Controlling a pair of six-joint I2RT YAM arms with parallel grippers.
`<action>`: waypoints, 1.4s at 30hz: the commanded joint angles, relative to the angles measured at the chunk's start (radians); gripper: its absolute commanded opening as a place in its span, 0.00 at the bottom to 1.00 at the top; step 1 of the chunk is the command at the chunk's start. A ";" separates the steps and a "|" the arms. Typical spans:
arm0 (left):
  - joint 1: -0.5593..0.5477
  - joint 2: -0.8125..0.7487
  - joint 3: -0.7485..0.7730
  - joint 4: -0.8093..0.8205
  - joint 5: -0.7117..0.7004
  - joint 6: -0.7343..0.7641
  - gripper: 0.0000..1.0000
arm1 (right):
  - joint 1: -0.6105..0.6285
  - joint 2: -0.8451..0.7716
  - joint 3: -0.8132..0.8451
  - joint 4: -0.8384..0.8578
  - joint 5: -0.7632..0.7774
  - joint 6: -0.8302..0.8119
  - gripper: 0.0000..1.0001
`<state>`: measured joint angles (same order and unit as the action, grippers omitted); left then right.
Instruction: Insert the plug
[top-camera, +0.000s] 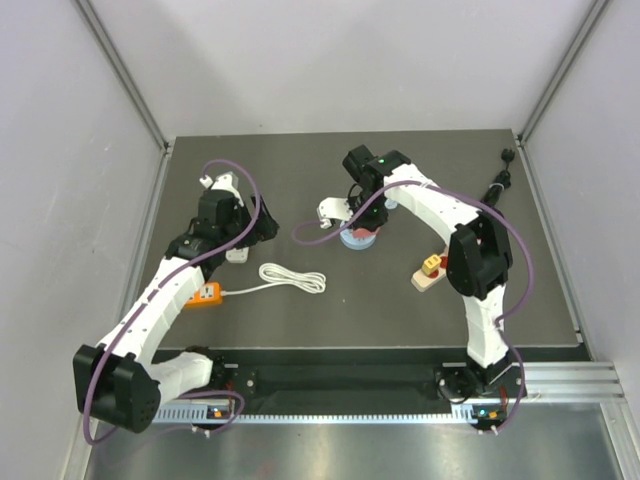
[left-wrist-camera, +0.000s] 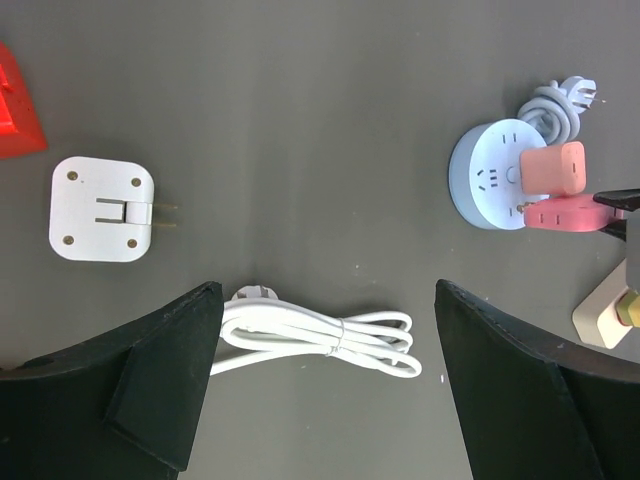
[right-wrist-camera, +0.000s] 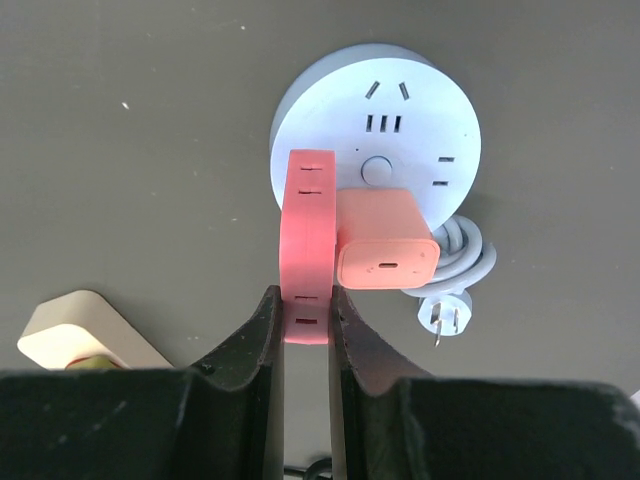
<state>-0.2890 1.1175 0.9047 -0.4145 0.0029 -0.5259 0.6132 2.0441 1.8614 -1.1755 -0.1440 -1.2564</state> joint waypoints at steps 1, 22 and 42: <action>0.008 0.001 -0.004 0.013 -0.030 -0.011 0.91 | 0.014 0.016 0.053 -0.029 0.018 -0.014 0.00; 0.010 -0.001 -0.003 0.013 -0.034 -0.016 0.91 | 0.028 0.034 0.051 -0.055 0.000 0.003 0.00; 0.017 0.001 -0.001 0.005 -0.043 -0.016 0.91 | 0.039 0.122 0.039 0.013 0.060 0.032 0.00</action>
<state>-0.2813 1.1175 0.9047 -0.4202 -0.0250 -0.5339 0.6407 2.1010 1.8969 -1.1931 -0.0917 -1.2259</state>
